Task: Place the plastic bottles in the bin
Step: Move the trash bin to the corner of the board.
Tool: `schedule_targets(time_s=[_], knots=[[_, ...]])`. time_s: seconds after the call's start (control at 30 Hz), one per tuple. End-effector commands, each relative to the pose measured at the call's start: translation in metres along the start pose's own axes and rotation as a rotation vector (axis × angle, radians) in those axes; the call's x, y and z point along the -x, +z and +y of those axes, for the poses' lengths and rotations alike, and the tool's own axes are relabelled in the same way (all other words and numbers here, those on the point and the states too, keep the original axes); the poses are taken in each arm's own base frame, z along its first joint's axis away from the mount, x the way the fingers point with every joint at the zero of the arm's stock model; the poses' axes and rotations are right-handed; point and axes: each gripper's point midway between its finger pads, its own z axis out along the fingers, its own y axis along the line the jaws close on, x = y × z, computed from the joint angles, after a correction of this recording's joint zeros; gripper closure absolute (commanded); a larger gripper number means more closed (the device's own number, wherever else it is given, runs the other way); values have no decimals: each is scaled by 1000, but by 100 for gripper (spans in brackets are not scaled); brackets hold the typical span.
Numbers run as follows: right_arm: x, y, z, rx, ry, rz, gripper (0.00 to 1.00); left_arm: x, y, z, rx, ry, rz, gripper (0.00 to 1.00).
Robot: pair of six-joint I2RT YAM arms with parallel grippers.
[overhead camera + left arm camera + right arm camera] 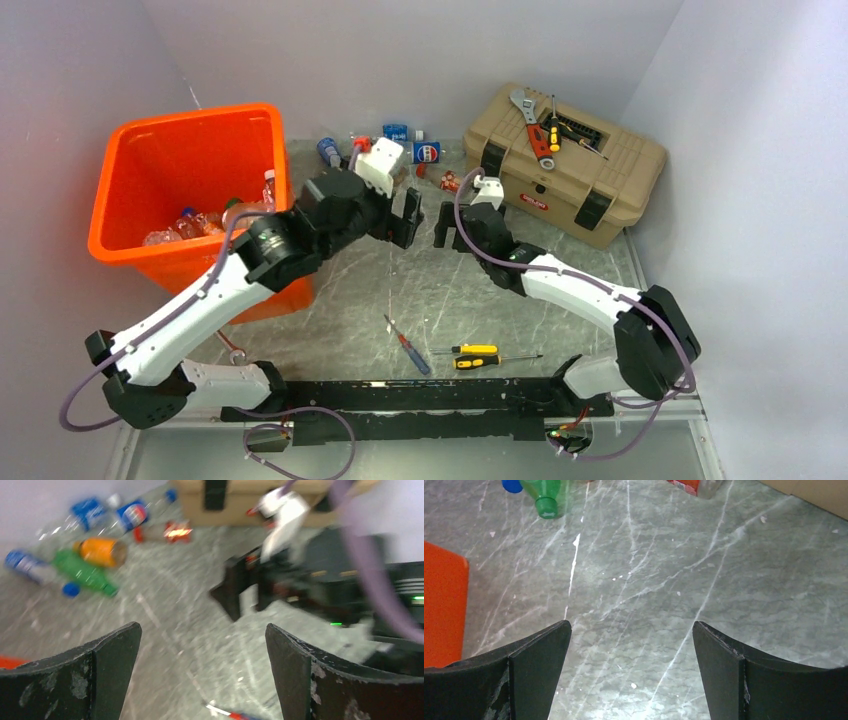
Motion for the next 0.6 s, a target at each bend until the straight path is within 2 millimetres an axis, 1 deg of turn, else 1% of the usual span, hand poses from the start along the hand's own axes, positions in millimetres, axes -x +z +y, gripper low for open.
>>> schedule_targets(time_s=[0.0,0.03,0.1,0.17,0.27,0.33,0.43,0.5,0.57], knots=[[13,-9,-13,-31,11,-85,3,-40,11,59,337,38,13,1],[12,-12,-15,-32,16,-89,3,-49,11,64,363,44,22,1],[7,-16,-19,-26,29,-92,3,-66,3,73,408,37,45,1],[1,-20,-20,-10,45,-92,3,-73,-6,76,417,16,28,0],[-8,-24,-22,12,68,-90,3,-78,-17,66,385,-13,19,0],[-16,-24,-24,16,71,-73,3,-88,-21,61,395,-9,72,1],[-26,-23,-27,9,70,-50,3,-118,-31,55,462,19,189,1],[-31,-23,-29,10,71,-41,3,-138,-43,54,543,5,224,1],[-33,-24,-30,13,74,-40,3,-156,-61,59,626,-11,261,1]])
